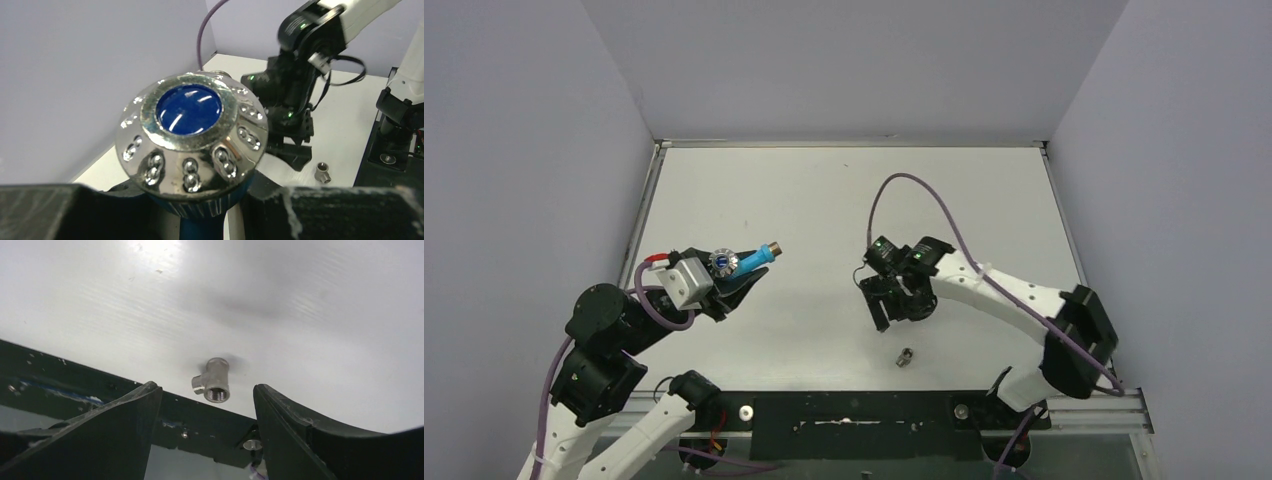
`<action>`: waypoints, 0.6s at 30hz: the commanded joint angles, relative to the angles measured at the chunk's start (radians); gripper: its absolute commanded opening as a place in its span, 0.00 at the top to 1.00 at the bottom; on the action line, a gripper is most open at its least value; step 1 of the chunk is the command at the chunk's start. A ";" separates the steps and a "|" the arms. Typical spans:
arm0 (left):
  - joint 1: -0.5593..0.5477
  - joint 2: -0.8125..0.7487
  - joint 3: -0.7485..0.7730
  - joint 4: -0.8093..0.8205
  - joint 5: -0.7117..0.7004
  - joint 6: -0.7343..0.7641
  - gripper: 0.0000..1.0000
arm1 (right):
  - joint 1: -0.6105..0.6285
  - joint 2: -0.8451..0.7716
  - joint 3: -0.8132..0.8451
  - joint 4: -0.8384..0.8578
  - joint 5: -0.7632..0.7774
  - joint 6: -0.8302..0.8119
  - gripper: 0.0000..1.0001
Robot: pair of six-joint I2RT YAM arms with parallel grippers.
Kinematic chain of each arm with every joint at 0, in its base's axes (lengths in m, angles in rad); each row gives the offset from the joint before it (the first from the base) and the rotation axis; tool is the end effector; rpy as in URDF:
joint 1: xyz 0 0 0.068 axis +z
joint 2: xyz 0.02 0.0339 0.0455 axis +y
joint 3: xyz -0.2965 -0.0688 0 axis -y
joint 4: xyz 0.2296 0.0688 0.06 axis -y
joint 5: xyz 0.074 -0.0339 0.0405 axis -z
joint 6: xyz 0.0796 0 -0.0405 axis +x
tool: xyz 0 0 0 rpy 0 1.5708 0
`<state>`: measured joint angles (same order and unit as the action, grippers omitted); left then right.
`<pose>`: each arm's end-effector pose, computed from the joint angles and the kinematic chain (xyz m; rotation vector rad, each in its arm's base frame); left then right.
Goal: Install the water faucets
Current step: Adjust the adaptor at the center of the board, then pick up the adaptor at the center of the board.
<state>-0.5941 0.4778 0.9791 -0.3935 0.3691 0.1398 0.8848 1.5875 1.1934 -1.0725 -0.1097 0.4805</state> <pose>0.0474 -0.0667 0.4287 0.8134 1.2635 -0.6367 0.1680 0.2190 0.2249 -0.6354 3.0557 0.2356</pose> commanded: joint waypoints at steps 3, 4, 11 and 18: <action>-0.004 -0.009 0.031 0.040 0.001 0.014 1.00 | -0.046 -0.329 -0.205 0.162 0.263 0.390 0.31; -0.004 -0.011 0.027 0.043 0.002 0.013 1.00 | -0.053 -0.375 -0.221 0.170 0.266 0.437 0.29; -0.004 -0.019 -0.003 0.068 0.028 -0.002 1.00 | -0.018 -0.487 -0.363 0.115 0.327 0.908 0.22; -0.004 -0.039 -0.023 0.072 0.068 -0.029 1.00 | 0.145 -0.399 -0.372 0.118 0.341 1.187 0.21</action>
<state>-0.5941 0.4572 0.9520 -0.3893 0.3985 0.1333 0.9649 1.1355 0.7979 -0.9688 0.1726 1.4261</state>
